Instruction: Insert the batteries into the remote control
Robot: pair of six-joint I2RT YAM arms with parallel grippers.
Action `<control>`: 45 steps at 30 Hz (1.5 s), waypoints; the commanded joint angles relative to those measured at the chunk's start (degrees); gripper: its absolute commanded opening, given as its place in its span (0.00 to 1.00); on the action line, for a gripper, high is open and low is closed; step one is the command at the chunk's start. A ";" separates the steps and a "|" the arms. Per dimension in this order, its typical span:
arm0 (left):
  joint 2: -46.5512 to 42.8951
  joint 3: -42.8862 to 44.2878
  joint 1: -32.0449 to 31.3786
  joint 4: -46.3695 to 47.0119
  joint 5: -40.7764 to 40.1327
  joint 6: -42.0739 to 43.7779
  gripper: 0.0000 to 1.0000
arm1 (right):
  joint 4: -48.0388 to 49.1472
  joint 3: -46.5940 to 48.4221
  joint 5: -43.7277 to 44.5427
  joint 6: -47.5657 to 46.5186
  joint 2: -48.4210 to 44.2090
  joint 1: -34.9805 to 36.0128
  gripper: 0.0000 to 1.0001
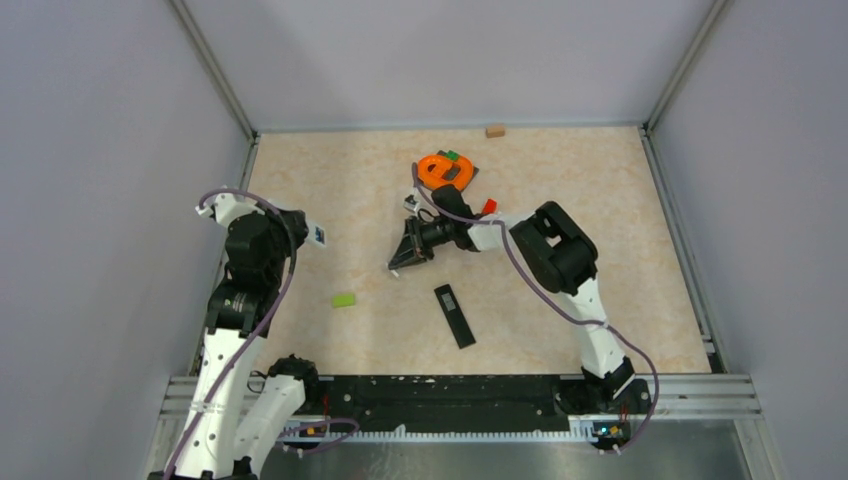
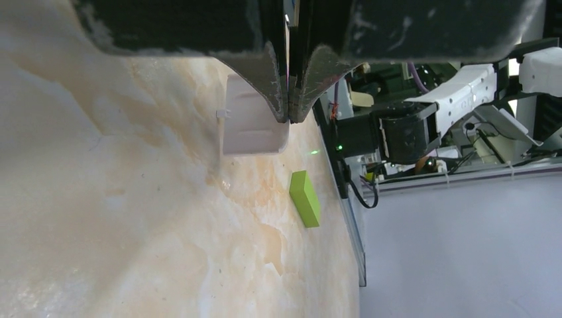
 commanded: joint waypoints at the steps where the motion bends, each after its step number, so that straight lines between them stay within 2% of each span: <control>1: -0.35 0.32 0.37 2.62 0.23 -0.31 0.00 | 2.80 -1.46 -0.50 -0.37 1.25 -1.23 0.00; 18: -0.72 0.43 0.37 2.25 0.13 -0.38 0.00 | 5.47 -3.97 -1.04 1.05 2.04 -3.94 0.06; 26: -0.99 0.43 0.37 2.08 0.06 -0.35 0.00 | 3.26 -4.96 0.01 -0.88 0.27 -4.99 0.12; 33: -0.97 0.34 0.37 2.07 -0.05 -0.40 0.00 | -5.40 -6.75 8.22 -7.60 -6.91 -5.10 0.26; 40: -0.99 0.23 0.37 2.23 -0.10 -0.40 0.00 | -12.72 -7.78 22.54 -14.57 -15.56 -2.87 0.48; 42: -0.95 0.20 0.37 2.31 -0.28 -0.40 0.00 | -17.40 -4.35 26.14 -18.37 -15.00 -1.20 0.49; 45: -1.17 0.20 0.37 2.31 -0.39 -0.40 0.00 | -19.11 0.93 29.31 -20.12 -11.57 0.12 0.37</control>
